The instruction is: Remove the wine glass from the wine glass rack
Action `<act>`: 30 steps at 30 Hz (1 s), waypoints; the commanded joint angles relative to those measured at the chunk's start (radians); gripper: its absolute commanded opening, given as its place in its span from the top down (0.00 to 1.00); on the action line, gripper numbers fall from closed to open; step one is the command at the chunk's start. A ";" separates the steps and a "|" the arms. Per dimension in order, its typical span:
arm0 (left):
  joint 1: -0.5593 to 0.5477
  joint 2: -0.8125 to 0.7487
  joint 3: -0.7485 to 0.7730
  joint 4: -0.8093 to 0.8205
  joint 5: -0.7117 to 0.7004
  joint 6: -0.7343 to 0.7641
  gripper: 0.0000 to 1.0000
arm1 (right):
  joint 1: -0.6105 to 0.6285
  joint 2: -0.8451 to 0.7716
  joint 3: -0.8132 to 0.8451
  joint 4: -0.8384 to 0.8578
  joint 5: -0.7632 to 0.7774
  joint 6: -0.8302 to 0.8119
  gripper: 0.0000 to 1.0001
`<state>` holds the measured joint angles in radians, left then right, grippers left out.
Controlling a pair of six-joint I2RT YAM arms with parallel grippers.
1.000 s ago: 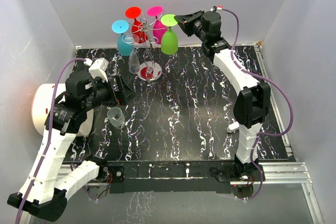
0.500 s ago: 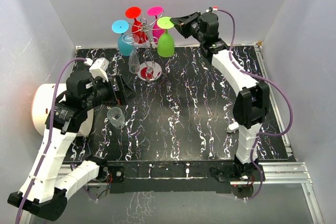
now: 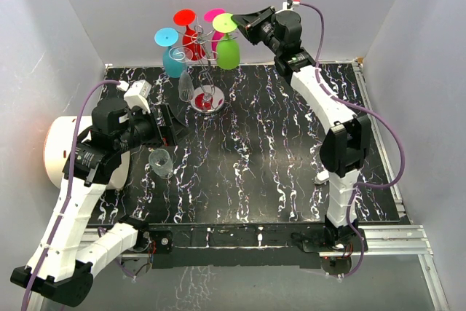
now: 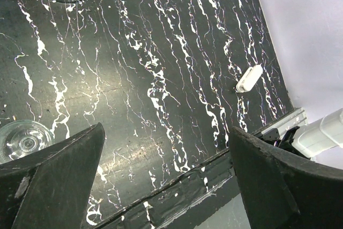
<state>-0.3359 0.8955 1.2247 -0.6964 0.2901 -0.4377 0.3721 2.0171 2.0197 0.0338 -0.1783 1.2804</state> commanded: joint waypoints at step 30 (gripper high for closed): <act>0.005 -0.017 -0.002 -0.003 0.007 0.013 0.01 | 0.021 0.054 0.114 0.028 0.212 -0.031 1.00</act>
<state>-0.3359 0.8883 1.2247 -0.6968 0.2890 -0.4377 0.3935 2.1201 2.1052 0.0265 -0.0196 1.2579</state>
